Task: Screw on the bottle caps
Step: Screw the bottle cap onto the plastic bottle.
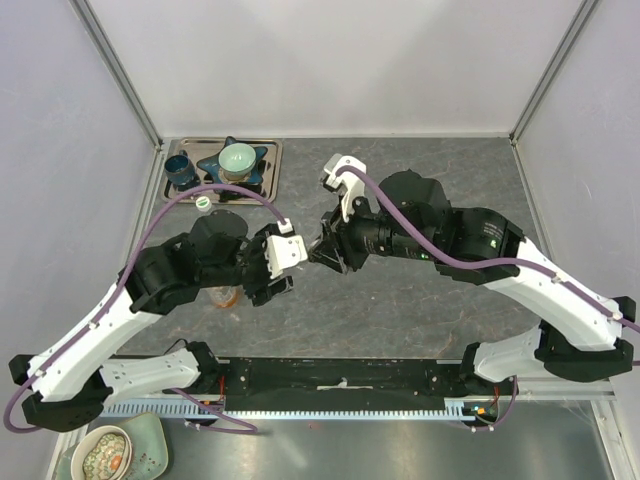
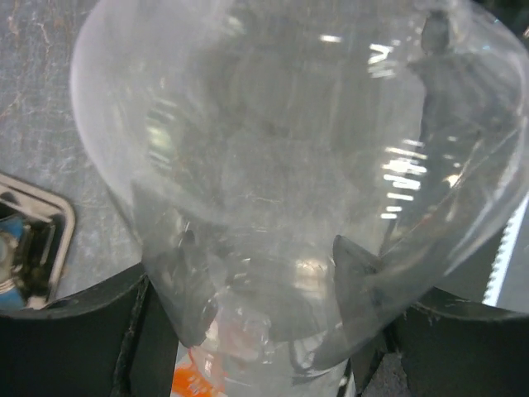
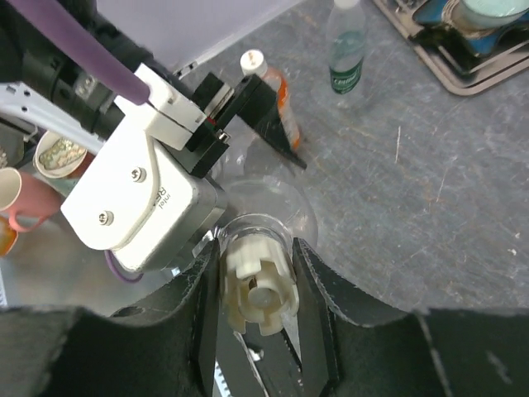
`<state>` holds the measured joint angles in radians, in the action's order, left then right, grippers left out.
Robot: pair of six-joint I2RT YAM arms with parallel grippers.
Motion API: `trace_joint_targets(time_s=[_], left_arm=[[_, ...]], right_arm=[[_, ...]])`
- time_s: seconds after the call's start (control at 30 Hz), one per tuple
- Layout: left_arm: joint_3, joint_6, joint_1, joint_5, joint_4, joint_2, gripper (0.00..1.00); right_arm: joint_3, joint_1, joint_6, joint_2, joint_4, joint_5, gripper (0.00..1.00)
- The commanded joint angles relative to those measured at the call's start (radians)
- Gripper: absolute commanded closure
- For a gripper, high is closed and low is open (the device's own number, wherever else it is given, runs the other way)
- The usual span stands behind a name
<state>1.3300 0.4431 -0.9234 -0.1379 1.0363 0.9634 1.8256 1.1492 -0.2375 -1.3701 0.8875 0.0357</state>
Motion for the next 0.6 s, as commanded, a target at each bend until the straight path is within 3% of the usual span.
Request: trace_joint_targets(time_s=[0.0, 0.3, 0.57], left_arm=[[0.011, -0.293, -0.020, -0.158, -0.594, -0.060, 0.84], [0.063, -0.434, -0.020, -0.224, -0.659, -0.048, 0.85], [0.061, -0.434, 0.011, -0.183, -0.723, -0.087, 0.88]], right_arm=[[-0.003, 0.023, -0.063, -0.112, 0.030, -0.134, 0.77], [0.112, 0.052, -0.028, -0.167, -0.004, -0.163, 0.74], [0.118, 0.066, -0.019, -0.179, -0.114, -0.207, 0.74]])
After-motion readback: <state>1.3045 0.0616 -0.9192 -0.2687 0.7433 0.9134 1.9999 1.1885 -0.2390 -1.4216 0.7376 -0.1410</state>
